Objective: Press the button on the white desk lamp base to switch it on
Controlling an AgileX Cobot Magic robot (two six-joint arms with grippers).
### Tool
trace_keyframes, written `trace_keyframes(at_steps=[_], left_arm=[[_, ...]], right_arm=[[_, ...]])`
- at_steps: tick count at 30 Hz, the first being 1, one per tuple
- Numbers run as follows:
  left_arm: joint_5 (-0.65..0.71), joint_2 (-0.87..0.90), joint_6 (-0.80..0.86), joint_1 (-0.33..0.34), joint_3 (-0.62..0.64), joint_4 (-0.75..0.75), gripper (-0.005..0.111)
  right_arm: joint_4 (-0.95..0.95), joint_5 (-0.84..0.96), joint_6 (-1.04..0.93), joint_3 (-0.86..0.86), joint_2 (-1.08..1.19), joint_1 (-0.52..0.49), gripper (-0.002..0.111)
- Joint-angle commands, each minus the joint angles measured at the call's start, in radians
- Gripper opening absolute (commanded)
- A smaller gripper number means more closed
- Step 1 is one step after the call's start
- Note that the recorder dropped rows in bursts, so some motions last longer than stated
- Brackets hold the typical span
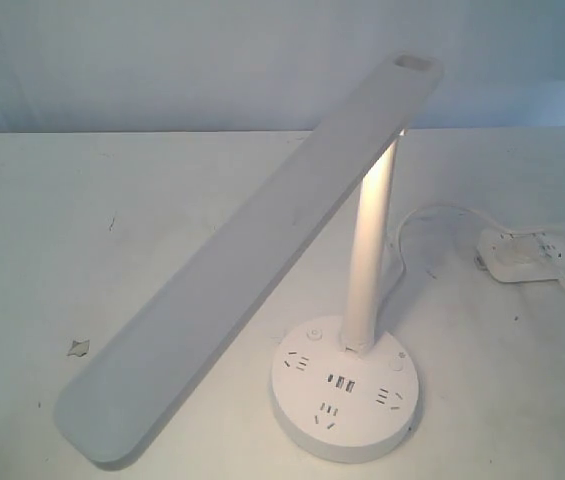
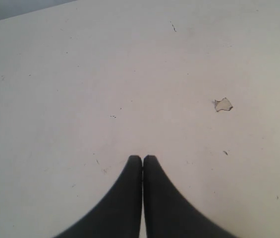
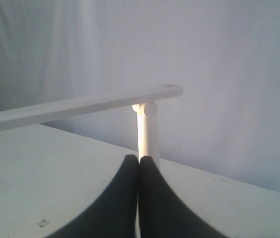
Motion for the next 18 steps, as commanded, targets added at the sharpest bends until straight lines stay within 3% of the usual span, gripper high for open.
trace_keyframes(at_steps=[1, 12, 18], left_arm=[[0.001, -0.004, -0.003, -0.009, 0.003, -0.006, 0.000], [0.001, -0.004, -0.003, -0.009, 0.003, -0.006, 0.000], [0.001, -0.004, -0.003, -0.009, 0.003, -0.006, 0.000]], right_arm=[[0.005, 0.005, 0.005, 0.003, -0.006, -0.002, 0.000], [0.000, 0.002, -0.004, 0.002, -0.006, -0.018, 0.000], [-0.025, 0.037, -0.006, 0.021, -0.006, -0.223, 0.000]])
